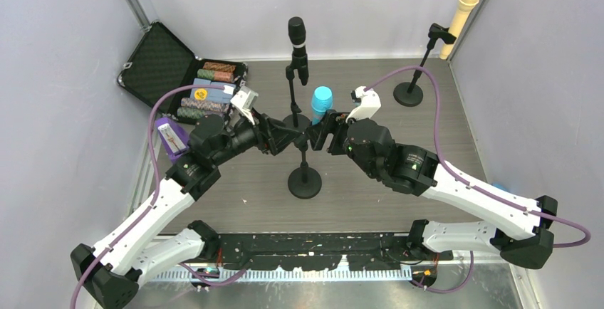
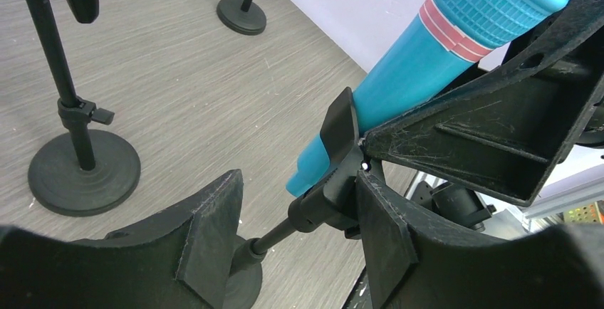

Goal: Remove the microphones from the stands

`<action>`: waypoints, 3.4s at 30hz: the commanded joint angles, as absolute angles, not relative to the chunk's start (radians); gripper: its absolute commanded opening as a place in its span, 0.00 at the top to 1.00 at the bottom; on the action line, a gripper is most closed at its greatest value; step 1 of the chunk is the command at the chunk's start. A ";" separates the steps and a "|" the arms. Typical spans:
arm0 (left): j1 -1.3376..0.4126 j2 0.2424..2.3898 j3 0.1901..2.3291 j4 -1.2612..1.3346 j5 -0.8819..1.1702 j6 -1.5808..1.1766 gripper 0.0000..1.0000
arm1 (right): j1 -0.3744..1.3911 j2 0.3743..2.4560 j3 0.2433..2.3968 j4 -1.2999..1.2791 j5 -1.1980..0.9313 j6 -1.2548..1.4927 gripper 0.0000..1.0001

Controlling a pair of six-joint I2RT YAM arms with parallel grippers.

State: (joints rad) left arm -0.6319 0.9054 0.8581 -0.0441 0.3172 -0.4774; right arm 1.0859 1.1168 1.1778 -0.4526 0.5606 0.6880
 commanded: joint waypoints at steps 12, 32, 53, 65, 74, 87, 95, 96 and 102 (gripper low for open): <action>-0.692 0.969 0.768 -0.364 0.265 -0.371 0.41 | 1.121 1.218 1.117 -0.788 0.535 0.598 0.25; -0.724 0.968 0.683 -0.322 0.229 -0.382 0.43 | 1.140 1.227 1.040 -0.751 0.542 0.632 0.25; -0.727 0.959 0.641 -0.249 0.173 -0.408 0.35 | 1.138 1.141 1.098 -0.616 0.549 0.658 0.11; -0.727 0.910 0.745 -0.247 0.129 -0.389 0.18 | 1.089 1.184 1.211 -0.523 0.492 0.582 0.12; -0.727 0.838 0.744 -0.220 0.181 -0.367 0.09 | 0.969 1.198 1.209 -0.466 0.391 0.522 0.18; -0.729 0.792 0.686 -0.036 0.310 -0.359 0.02 | 0.925 1.237 1.212 -0.396 0.225 0.398 0.26; -0.813 0.858 0.701 -0.018 0.170 -0.287 0.02 | 0.924 1.236 1.210 -0.384 0.259 0.360 0.23; -0.829 0.866 0.707 -0.022 0.143 -0.272 0.02 | 0.924 1.238 1.213 -0.384 0.264 0.351 0.23; -0.871 0.885 0.700 -0.007 0.010 -0.232 0.07 | 0.922 1.252 1.222 -0.389 0.254 0.335 0.24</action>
State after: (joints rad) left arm -0.8539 0.8841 0.6830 -0.0780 0.1268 -0.2829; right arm 0.9272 1.2453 1.1748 -0.4252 0.2516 0.3672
